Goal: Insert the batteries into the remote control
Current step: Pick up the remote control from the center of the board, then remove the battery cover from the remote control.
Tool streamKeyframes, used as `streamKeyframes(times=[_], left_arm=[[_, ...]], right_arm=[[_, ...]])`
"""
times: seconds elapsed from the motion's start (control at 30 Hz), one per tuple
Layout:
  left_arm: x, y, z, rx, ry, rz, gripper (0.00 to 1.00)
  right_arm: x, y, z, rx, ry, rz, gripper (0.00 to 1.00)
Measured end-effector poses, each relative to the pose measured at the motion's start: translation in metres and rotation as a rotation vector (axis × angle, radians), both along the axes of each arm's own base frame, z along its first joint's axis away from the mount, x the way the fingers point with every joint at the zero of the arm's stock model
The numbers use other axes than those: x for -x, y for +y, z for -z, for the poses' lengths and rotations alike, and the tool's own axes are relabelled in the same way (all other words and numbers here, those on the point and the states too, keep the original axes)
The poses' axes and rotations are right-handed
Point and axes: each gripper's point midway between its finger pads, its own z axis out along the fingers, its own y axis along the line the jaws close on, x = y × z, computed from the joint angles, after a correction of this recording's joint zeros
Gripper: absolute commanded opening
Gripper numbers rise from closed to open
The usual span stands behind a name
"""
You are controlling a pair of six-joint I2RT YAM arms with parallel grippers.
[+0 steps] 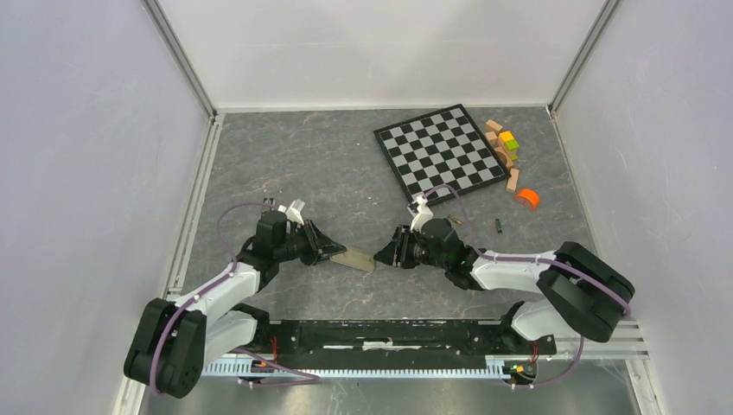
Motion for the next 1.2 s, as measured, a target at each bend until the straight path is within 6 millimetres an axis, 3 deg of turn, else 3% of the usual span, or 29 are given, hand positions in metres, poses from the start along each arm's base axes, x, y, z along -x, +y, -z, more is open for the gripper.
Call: streamKeyframes(times=[0.27,0.53,0.7,1.2], left_arm=[[-0.001,0.001,0.001,-0.003,-0.002,-0.008,0.02],[-0.001,0.002,0.003,-0.011,0.005,-0.014,0.02],[-0.001,0.002,0.003,-0.013,0.007,-0.017,0.02],[-0.002,0.002,0.004,-0.017,0.016,-0.018,0.02]], right_arm=[[0.002,0.007,0.019,-0.014,0.132,0.038,0.31],[-0.001,0.020,0.016,-0.071,0.147,0.022,0.24],[-0.005,0.025,0.019,-0.070,0.153,0.023,0.34],[-0.013,0.031,0.020,-0.066,0.140,0.026,0.43]])
